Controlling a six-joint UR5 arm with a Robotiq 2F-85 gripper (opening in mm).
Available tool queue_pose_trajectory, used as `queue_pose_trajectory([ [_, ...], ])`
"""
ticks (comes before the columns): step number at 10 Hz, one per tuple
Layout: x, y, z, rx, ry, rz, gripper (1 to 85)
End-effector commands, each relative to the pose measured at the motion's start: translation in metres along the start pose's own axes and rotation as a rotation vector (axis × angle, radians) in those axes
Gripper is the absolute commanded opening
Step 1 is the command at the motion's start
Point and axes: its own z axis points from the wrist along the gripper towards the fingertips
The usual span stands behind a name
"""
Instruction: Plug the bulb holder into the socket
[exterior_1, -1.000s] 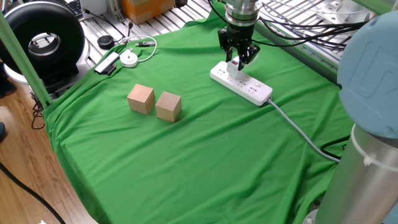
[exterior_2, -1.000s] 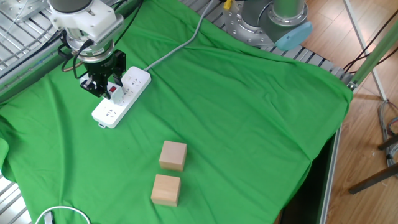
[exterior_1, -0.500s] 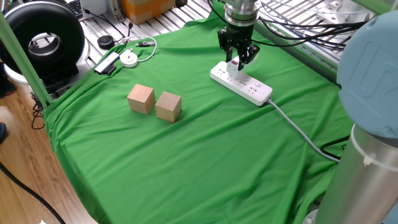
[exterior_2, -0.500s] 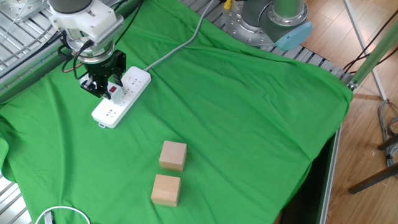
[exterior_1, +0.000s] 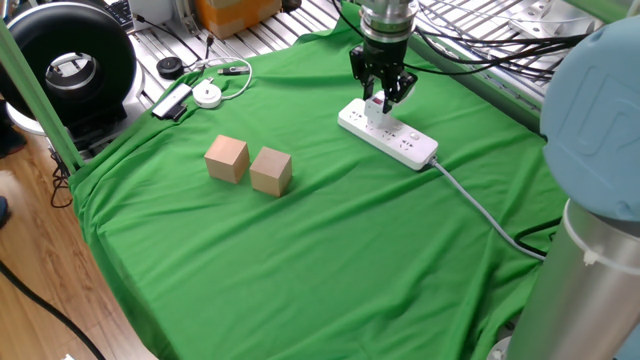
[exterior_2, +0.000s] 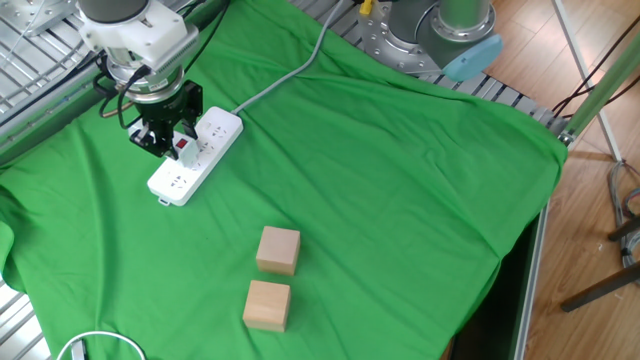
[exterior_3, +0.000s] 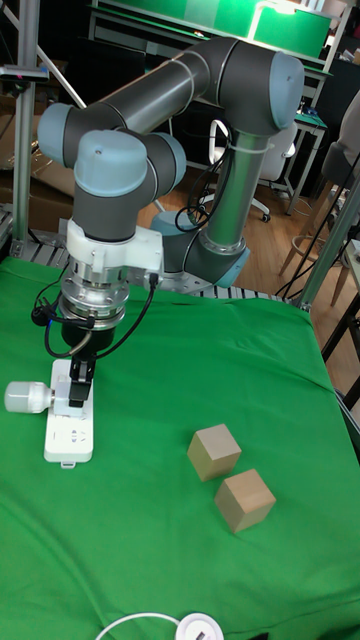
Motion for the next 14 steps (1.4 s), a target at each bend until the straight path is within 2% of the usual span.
queue_pose_trajectory([
  [1,-0.004,-0.002,0.001,0.005,-0.015,0.007,1.0],
  [6,-0.004,-0.007,-0.001,0.018,-0.018,0.005,1.0],
  [7,-0.001,-0.008,-0.006,0.017,-0.011,0.005,13.0],
  [8,0.001,-0.008,-0.011,0.012,-0.005,0.001,28.7],
  [9,0.000,-0.008,-0.010,0.013,-0.023,0.003,42.0],
  [10,-0.003,-0.010,-0.004,0.018,-0.043,-0.002,46.3],
  [11,-0.002,-0.012,-0.003,0.024,-0.036,0.000,54.0],
  [14,0.000,-0.012,-0.011,0.020,-0.022,-0.007,57.7],
])
